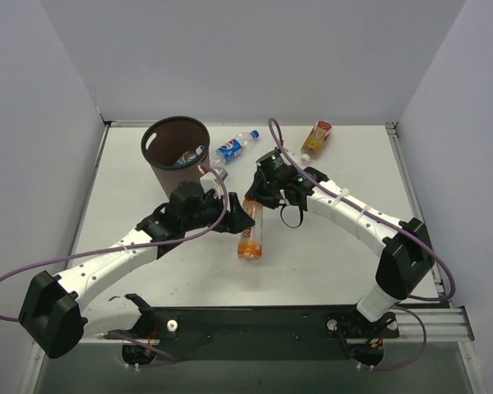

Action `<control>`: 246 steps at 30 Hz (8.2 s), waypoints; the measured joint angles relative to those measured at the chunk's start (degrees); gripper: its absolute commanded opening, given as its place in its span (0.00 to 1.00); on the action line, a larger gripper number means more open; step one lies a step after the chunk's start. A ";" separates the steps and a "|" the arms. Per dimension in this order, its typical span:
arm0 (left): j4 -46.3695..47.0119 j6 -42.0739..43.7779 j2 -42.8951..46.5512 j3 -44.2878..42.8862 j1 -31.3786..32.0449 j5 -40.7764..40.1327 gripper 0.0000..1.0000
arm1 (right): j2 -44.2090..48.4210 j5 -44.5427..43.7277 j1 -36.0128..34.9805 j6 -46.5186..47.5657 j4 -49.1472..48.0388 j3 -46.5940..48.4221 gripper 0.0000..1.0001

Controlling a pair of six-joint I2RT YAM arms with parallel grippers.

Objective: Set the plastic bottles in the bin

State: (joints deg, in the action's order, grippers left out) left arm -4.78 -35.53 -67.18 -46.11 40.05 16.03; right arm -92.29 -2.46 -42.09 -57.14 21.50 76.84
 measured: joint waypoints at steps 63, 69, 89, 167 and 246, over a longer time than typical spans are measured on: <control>0.28 3.26 4.57 2.14 0.37 -9.97 0.86 | -1.55 4.57 -4.11 -3.26 -1.62 2.32 0.00; 0.11 3.23 4.79 2.14 0.37 -9.51 0.70 | -1.55 5.40 -4.20 -2.49 -1.90 2.32 0.00; -2.36 2.97 5.73 2.14 0.22 -12.20 0.18 | 2.36 4.22 -2.60 2.27 0.66 5.35 0.82; -12.22 17.44 -7.39 -28.52 -7.67 -7.78 0.95 | -30.12 2.82 38.36 18.21 4.57 40.65 0.86; -12.39 -2.78 -5.55 -32.09 -14.34 10.69 0.97 | 15.08 42.05 12.24 3.15 -44.26 -14.19 0.00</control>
State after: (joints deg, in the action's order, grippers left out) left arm -17.17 -38.30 -72.73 -78.19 25.71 26.72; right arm -77.21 39.59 -29.85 -54.00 -22.76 62.65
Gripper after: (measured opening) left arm 0.974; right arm 0.438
